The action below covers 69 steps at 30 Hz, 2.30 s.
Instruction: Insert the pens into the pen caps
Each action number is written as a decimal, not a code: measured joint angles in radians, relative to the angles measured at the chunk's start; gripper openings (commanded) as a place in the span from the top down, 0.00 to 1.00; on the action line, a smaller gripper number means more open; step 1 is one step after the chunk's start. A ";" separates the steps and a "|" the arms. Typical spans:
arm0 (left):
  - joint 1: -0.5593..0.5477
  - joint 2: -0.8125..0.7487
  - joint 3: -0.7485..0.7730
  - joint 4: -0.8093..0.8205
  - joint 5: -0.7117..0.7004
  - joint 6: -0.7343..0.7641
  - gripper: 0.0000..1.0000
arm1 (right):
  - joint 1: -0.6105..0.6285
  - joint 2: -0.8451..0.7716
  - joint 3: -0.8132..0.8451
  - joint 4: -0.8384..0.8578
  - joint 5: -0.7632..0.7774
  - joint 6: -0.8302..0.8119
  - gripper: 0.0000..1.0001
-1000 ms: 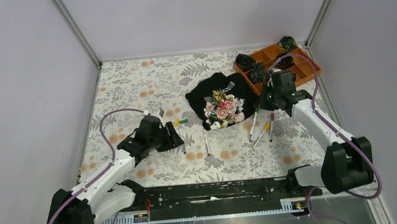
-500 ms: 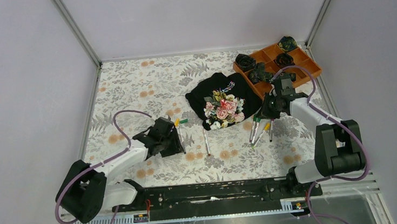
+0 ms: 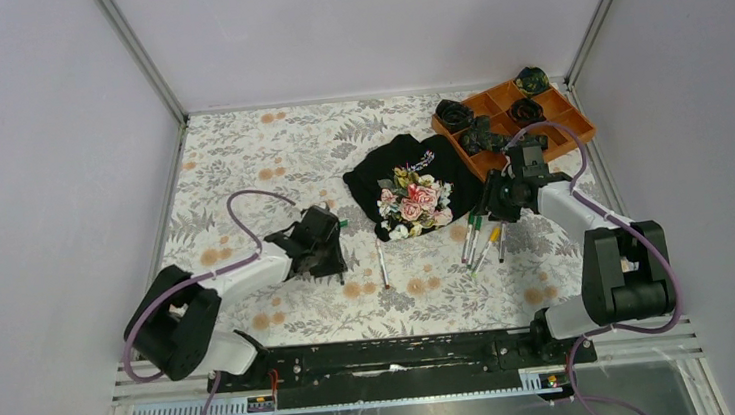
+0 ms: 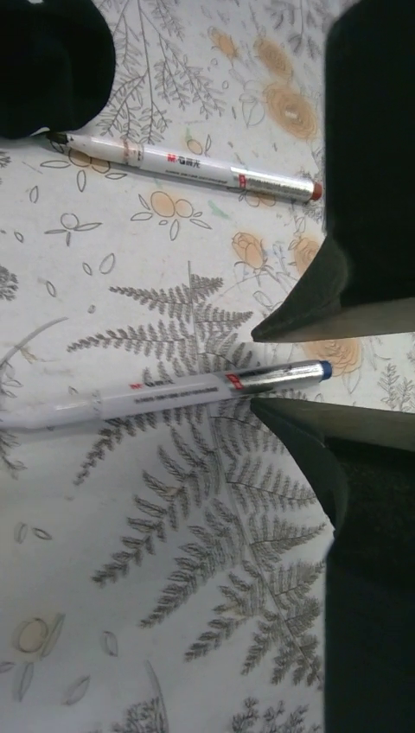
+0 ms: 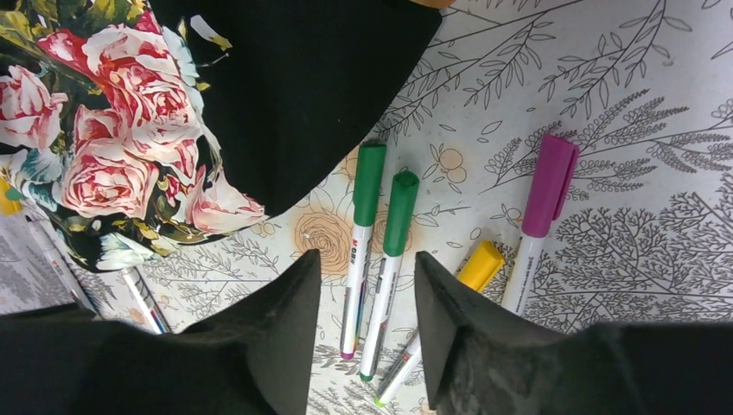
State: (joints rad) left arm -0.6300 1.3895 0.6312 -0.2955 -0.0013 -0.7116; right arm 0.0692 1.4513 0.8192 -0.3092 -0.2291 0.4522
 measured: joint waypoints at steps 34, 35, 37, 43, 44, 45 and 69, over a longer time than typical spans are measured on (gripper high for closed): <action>-0.077 -0.547 -0.218 0.264 0.403 0.125 1.00 | 0.606 0.038 0.000 0.516 -0.395 0.415 0.56; -0.077 -0.548 -0.219 0.266 0.409 0.125 1.00 | 0.612 0.044 0.004 0.516 -0.396 0.415 0.59; -0.077 -0.548 -0.219 0.268 0.422 0.125 1.00 | 0.621 0.054 0.012 0.516 -0.401 0.415 0.72; -0.077 -0.549 -0.222 0.273 0.436 0.126 0.65 | 0.636 0.059 0.018 0.541 -0.425 0.438 1.00; -0.077 -0.548 -0.222 0.277 0.436 0.126 0.60 | 0.637 0.059 0.018 0.541 -0.428 0.441 1.00; -0.077 -0.547 -0.222 0.279 0.438 0.126 0.58 | 0.637 0.059 0.018 0.543 -0.429 0.446 1.00; 0.365 -0.537 -0.110 0.086 0.183 0.127 1.00 | 0.669 0.252 0.402 0.259 -0.152 0.081 0.55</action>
State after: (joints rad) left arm -0.2653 0.8524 0.5213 -0.2096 0.1814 -0.5842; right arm 0.7387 1.7035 1.2209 -0.0505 -0.3813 0.5331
